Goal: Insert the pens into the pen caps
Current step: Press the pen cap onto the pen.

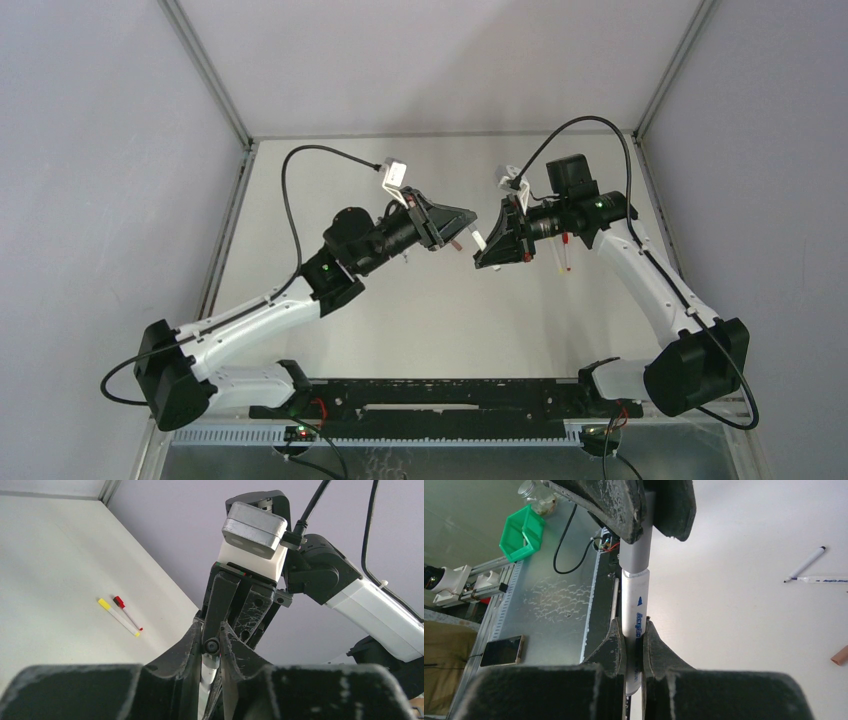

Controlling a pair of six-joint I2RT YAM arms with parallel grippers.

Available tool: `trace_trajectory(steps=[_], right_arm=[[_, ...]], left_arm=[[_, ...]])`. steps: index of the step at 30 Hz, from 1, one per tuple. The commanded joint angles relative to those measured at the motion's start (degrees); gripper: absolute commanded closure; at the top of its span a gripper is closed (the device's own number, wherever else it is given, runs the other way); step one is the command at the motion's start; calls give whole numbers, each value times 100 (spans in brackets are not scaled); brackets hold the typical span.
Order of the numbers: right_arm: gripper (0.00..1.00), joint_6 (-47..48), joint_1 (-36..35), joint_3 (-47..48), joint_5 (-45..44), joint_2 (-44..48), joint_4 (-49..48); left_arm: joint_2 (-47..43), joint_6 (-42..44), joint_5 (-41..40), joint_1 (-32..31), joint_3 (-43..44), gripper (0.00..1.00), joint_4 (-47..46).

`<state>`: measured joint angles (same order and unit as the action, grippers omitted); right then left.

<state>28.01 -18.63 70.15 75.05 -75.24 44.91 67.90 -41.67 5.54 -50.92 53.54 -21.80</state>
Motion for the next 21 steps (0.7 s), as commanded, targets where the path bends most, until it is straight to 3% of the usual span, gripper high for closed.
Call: trace_trajectory(steps=[1,7,12,21], right_arm=[[100,92,-50,-4,63,27,-81],[100,26,-44,0,-56,60,-126],[100,-112,-19,3,-233,84,-248],[100,-256,-35,766,-925,-34,-190]], left_arm=[[84,-90,195,25,411,78,-21],[159,-138,395,26,440,83,143],[238,-178,757,26,421,99,153],[551,-649,2288,26,32,100,-61]])
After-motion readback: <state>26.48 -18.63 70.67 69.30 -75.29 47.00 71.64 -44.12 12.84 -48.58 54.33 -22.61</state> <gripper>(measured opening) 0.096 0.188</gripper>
